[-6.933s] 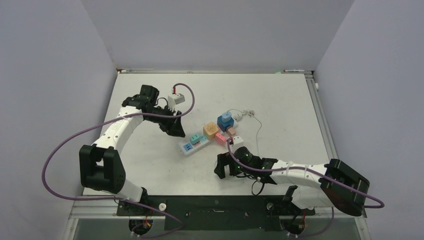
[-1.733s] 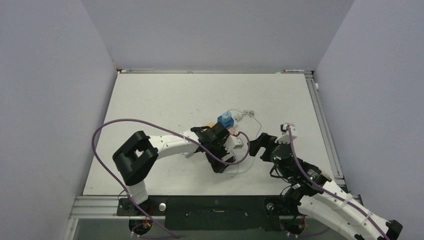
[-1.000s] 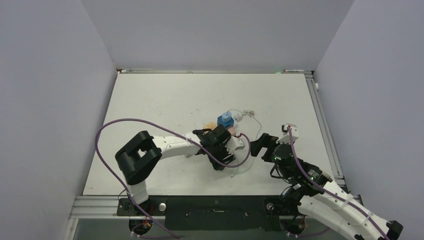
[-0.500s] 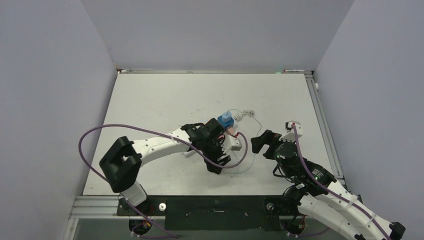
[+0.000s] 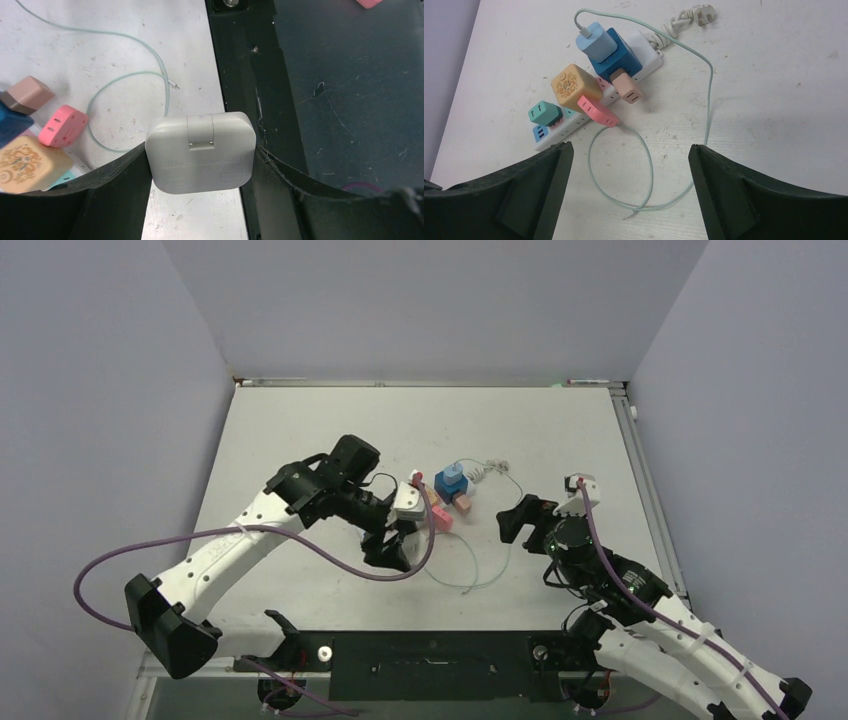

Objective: Insert the plug
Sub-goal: Pick up the plug from the center of the board.

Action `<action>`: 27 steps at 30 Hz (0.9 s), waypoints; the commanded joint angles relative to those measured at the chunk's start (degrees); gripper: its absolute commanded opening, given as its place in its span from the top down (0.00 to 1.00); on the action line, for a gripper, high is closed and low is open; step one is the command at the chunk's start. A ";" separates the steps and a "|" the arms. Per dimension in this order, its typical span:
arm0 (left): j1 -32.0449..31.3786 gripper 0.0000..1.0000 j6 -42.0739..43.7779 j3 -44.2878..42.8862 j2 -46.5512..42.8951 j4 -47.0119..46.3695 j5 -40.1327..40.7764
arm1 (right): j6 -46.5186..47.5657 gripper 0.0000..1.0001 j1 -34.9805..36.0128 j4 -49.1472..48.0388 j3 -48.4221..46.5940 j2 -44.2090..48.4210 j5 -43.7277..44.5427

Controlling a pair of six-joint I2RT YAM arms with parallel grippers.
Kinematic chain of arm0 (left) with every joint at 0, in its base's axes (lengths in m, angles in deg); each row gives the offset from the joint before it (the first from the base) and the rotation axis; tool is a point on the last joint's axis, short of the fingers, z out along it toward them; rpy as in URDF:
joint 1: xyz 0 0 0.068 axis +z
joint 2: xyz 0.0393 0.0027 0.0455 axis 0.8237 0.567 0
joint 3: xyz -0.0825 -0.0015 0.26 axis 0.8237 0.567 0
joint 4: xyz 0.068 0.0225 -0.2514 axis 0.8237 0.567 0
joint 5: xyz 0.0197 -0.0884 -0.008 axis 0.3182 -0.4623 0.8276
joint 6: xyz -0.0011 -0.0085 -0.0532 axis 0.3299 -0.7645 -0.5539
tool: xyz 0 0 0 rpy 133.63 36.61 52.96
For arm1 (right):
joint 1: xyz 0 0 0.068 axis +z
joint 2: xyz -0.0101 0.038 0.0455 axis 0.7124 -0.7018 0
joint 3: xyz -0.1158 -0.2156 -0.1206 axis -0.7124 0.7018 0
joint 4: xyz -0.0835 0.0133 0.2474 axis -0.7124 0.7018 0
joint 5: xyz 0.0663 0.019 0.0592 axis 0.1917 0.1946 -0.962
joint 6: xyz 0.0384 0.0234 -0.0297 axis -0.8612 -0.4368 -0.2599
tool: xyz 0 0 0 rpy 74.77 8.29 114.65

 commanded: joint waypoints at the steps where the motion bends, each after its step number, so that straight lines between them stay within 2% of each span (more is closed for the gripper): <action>1: 3.21 0.75 9.64 -5.92 -4.14 7.20 -6.00 | 1.95 0.10 -0.35 -2.44 -3.84 -2.90 -2.37; 9: 12.09 0.76 10.04 -17.80 -5.02 12.54 -13.76 | 6.65 0.10 -0.17 -10.98 -8.27 -18.01 -9.11; 12: 15.46 0.76 9.39 -23.12 -5.46 15.60 -17.61 | 8.89 0.10 0.59 -16.79 -10.97 -25.10 -12.38; 14: 15.93 0.76 10.73 -25.23 -6.34 17.20 -17.21 | 10.14 0.10 1.94 -20.81 -13.52 -30.90 -14.09; 22: 20.20 0.80 -1.48 -24.55 -13.64 3.92 -16.31 | 13.67 0.11 11.30 -26.32 -31.76 -58.58 -16.48; 27: 26.30 0.82 -17.35 -18.72 -18.51 -14.35 -11.82 | 16.90 0.10 14.85 -25.15 -44.22 -71.71 -19.67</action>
